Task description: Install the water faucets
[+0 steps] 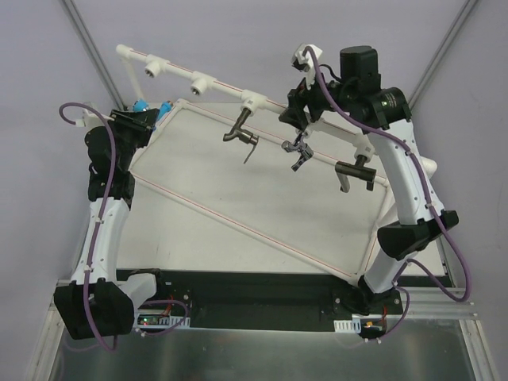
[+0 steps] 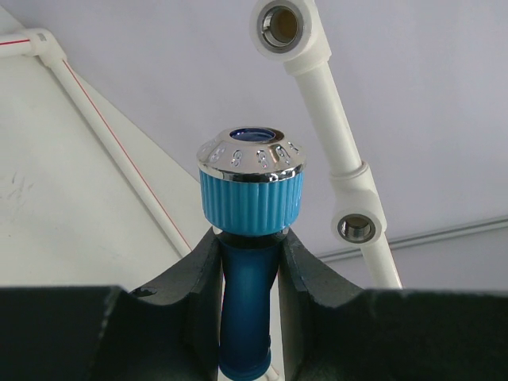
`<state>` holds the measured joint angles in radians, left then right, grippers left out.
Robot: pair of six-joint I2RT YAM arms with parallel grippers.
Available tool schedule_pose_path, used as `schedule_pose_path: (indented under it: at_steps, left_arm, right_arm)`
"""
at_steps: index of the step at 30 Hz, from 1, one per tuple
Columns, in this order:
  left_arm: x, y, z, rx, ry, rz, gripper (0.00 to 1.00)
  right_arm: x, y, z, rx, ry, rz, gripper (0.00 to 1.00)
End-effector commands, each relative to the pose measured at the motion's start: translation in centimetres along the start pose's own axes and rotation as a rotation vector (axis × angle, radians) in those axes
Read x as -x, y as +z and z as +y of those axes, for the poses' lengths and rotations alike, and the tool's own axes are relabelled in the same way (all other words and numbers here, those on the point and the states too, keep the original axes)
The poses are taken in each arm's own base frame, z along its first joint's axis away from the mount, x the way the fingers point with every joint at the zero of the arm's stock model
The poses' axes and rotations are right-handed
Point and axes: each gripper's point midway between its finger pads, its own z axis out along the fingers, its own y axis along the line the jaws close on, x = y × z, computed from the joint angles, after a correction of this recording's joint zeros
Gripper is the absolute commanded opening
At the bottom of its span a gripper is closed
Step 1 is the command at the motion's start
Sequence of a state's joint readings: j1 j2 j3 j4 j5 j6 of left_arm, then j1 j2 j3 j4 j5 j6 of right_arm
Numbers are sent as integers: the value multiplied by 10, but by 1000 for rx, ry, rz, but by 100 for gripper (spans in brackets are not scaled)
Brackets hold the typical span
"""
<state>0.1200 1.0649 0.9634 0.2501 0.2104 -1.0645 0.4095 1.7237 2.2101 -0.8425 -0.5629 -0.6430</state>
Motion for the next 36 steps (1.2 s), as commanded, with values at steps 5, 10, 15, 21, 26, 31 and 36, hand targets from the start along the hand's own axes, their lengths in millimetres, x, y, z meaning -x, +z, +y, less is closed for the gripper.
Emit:
schedule_pose_path:
  at_steps: [5, 10, 15, 21, 26, 31, 36]
  left_arm:
    - [23, -2, -36, -103, 60, -66, 0]
    - [28, -4, -41, -102, 84, -79, 0]
    - [35, -2, -44, -110, 81, -104, 0]
    - [51, 1, -46, -168, 41, -161, 0]
    - [60, 6, -50, -231, 12, -178, 0]
    - [58, 18, -57, -290, -14, -144, 0]
    - [49, 30, -49, -318, -68, -104, 0]
  right_arm:
    - [2, 18, 0, -42, -99, 61, 57]
    - [-11, 13, -12, -92, -171, 134, 32]
    - [-20, -6, -13, -63, -228, 169, 4]
    - [-18, -28, -16, -61, -226, 140, 1]
    - [-25, -30, -7, -33, -210, 142, 1]
    - [-29, -29, -6, -22, -189, 142, 1]
    - [-30, -28, -4, -13, -167, 130, 1]
